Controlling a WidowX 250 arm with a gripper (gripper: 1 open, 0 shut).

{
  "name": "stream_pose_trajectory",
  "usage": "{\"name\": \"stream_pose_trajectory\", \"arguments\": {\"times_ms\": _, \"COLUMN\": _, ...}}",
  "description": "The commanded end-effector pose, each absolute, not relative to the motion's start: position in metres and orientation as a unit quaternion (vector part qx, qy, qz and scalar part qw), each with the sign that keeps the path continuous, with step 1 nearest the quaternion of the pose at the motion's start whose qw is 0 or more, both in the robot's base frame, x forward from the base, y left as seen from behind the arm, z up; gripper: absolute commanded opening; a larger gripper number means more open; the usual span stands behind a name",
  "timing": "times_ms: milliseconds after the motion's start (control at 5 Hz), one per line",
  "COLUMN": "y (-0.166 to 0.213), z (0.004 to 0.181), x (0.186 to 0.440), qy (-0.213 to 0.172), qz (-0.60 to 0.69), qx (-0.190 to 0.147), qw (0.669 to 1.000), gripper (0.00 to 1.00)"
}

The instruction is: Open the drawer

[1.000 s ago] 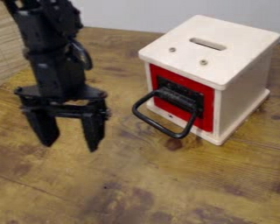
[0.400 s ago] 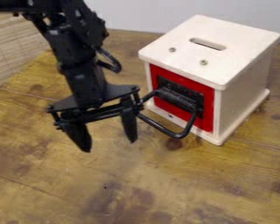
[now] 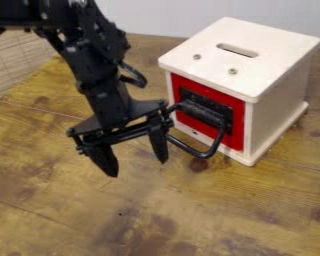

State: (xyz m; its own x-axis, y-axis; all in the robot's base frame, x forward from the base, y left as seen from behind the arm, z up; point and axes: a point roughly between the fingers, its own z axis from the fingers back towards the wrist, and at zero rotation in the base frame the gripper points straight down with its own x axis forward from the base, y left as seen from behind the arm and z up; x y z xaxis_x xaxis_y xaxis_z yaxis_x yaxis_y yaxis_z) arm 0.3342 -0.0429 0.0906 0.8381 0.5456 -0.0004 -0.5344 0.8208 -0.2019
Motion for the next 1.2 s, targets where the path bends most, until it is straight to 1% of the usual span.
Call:
{"name": "stream_pose_trajectory", "arguments": {"times_ms": 0, "y": -0.029, "z": 0.11, "x": 0.35, "qy": -0.065, "qz": 0.3, "qx": -0.121, "qw": 0.944, "gripper": 1.0}}
{"name": "stream_pose_trajectory", "arguments": {"times_ms": 200, "y": -0.031, "z": 0.112, "x": 0.361, "qy": -0.072, "qz": 0.313, "qx": -0.138, "qw": 0.937, "gripper": 1.0}}
{"name": "stream_pose_trajectory", "arguments": {"times_ms": 400, "y": -0.036, "z": 0.108, "x": 0.372, "qy": -0.079, "qz": 0.327, "qx": -0.146, "qw": 0.93, "gripper": 1.0}}
{"name": "stream_pose_trajectory", "arguments": {"times_ms": 600, "y": -0.048, "z": 0.107, "x": 0.379, "qy": -0.084, "qz": 0.346, "qx": -0.153, "qw": 0.922, "gripper": 1.0}}
{"name": "stream_pose_trajectory", "arguments": {"times_ms": 800, "y": -0.062, "z": 0.107, "x": 0.378, "qy": -0.087, "qz": 0.365, "qx": -0.159, "qw": 0.913, "gripper": 1.0}}
{"name": "stream_pose_trajectory", "arguments": {"times_ms": 1000, "y": -0.064, "z": 0.111, "x": 0.374, "qy": -0.091, "qz": 0.362, "qx": -0.16, "qw": 0.914, "gripper": 1.0}}
